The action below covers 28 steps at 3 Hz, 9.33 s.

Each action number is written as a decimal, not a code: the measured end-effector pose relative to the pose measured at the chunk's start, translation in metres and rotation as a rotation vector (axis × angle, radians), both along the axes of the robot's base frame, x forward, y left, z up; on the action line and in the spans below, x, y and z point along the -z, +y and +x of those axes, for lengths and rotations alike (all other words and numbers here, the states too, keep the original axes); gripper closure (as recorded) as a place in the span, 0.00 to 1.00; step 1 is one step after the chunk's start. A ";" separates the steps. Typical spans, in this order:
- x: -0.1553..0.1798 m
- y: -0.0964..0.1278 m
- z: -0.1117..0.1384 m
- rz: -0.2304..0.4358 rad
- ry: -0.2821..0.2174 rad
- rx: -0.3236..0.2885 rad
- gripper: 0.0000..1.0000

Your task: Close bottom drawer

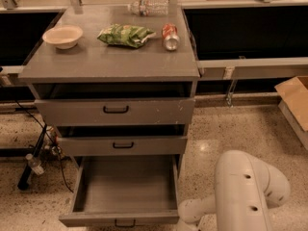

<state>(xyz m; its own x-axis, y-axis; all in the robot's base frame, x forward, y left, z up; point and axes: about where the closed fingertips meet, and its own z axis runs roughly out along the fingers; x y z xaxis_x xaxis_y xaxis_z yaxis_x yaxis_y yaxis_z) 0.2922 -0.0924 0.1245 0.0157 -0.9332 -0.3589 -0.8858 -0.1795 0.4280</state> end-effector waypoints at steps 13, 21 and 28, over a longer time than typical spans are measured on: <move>-0.033 0.114 0.116 0.236 -0.225 -0.026 0.84; -0.033 0.114 0.116 0.237 -0.225 -0.026 0.65; -0.133 0.160 0.229 0.352 -0.552 0.017 1.00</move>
Offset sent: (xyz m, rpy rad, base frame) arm 0.0552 0.0337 0.0208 0.1551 -0.1579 -0.0655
